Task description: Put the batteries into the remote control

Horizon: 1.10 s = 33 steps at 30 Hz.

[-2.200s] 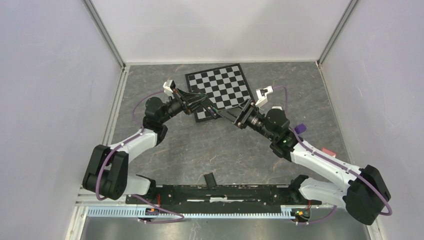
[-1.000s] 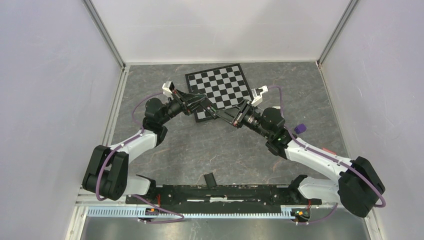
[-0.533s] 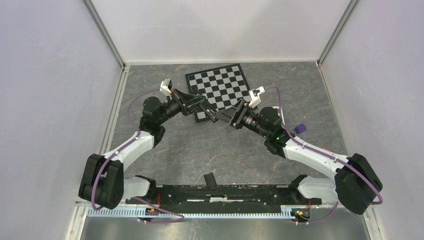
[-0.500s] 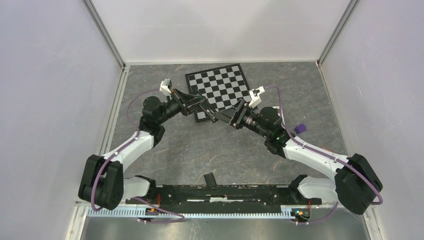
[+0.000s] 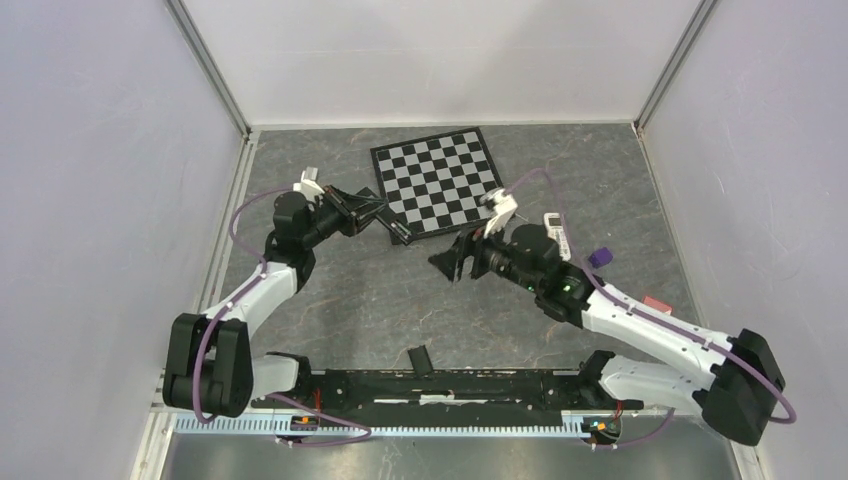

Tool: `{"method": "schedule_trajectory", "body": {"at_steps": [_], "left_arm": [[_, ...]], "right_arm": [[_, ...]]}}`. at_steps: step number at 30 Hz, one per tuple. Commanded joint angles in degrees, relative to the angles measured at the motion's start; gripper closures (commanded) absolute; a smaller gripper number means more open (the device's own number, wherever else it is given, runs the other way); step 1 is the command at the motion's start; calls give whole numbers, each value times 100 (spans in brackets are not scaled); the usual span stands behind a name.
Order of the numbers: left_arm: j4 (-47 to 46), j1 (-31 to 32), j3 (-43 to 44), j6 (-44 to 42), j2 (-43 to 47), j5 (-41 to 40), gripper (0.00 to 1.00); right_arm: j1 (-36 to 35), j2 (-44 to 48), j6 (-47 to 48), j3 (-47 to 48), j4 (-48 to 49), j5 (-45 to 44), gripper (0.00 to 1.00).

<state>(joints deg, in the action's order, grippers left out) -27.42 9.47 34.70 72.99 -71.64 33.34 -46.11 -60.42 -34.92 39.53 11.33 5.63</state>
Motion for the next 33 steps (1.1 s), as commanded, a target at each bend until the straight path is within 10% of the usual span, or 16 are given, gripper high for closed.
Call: {"method": "schedule_trajectory", "body": {"at_steps": [1, 7, 13, 33], "left_arm": [[314, -287, -53, -588, 66, -183, 98], [771, -518, -83, -934, 137, -519, 98], [796, -733, -150, -941, 83, -445, 98], [449, -938, -330, -660, -110, -85, 98]], "right_arm": [[-981, -473, 1427, 463, -1900, -1540, 12], [-2781, -1504, 1768, 791, -2409, -2847, 7], [-4129, -2135, 3367, 889, -2392, -2554, 27], [-4079, -3036, 5231, 1118, -2180, -1001, 60]]}}
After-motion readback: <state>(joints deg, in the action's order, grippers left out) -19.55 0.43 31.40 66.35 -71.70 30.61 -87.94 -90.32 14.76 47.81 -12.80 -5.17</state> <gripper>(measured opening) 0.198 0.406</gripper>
